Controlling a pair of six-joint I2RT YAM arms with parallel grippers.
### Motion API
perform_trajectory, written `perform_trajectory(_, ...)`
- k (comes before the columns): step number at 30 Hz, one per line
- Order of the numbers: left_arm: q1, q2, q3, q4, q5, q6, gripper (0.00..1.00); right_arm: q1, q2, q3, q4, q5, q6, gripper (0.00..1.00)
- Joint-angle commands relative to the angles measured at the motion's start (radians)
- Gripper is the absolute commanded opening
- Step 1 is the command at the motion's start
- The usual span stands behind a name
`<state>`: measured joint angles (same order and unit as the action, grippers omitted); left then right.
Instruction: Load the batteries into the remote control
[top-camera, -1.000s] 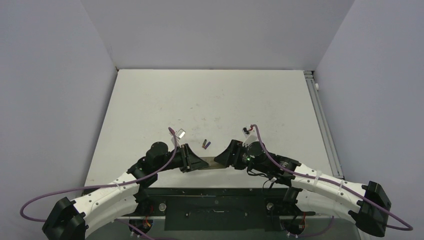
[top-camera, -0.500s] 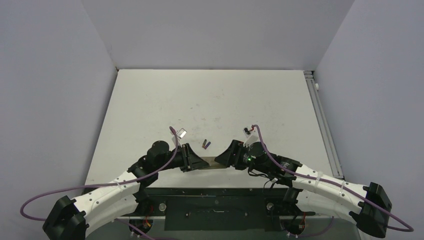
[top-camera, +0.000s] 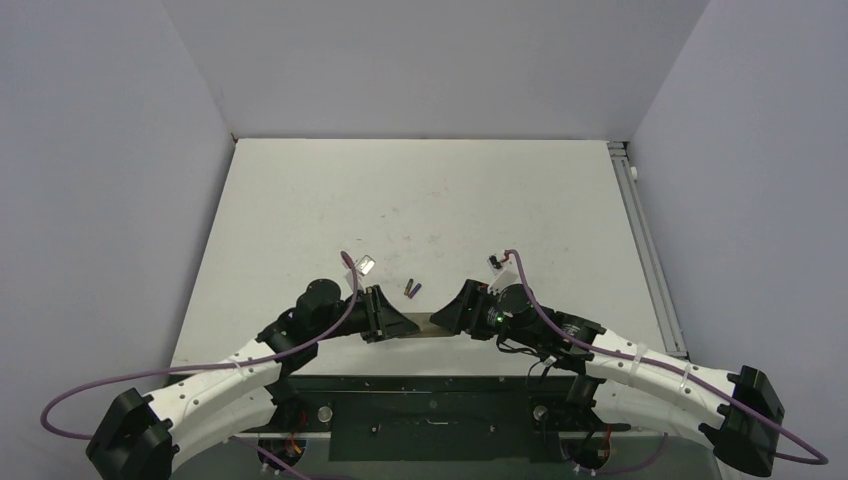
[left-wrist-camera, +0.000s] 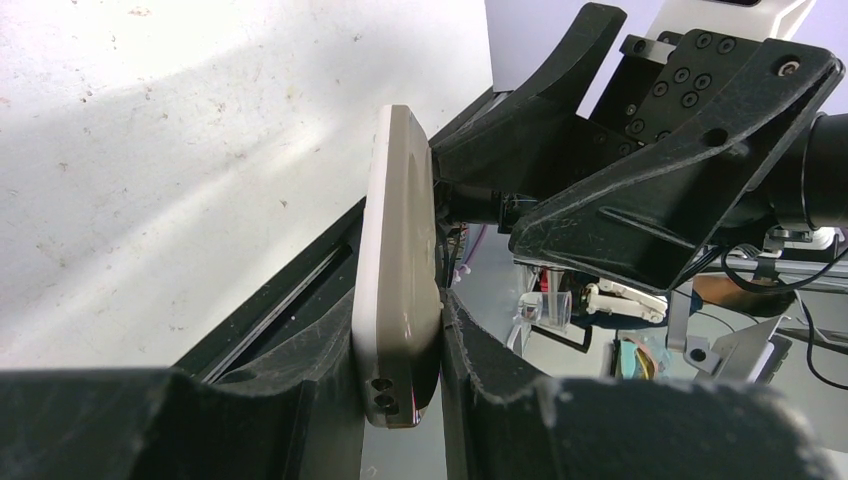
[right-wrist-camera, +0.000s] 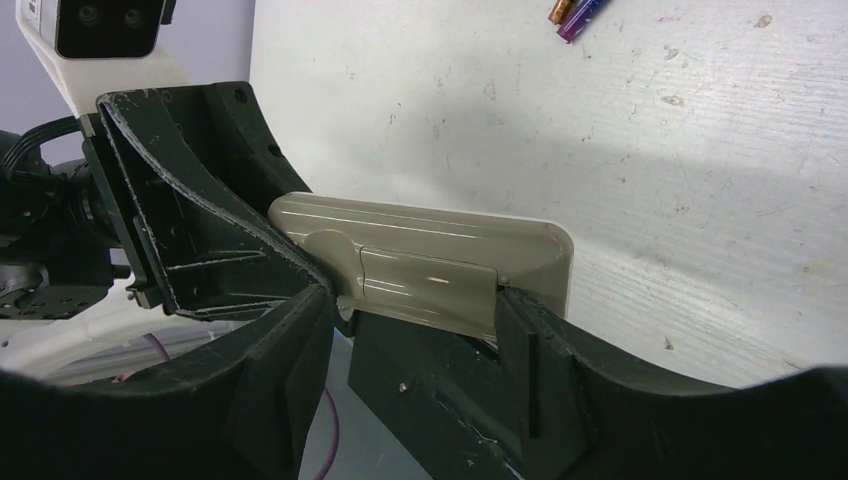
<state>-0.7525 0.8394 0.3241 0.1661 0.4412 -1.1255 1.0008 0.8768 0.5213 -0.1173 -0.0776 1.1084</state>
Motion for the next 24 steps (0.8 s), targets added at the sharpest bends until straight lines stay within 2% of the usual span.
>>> perform_trajectory(1, -0.01, 0.019, 0.057, 0.02, -0.063, 0.012, 0.0, 0.016, -0.033, 0.041, 0.17, -0.111, 0.038, 0.58)
perform_trajectory(24, -0.001, 0.018, 0.055, -0.003, -0.077, 0.013, 0.0, 0.017, -0.004, 0.04, 0.084, -0.047, 0.008, 0.58)
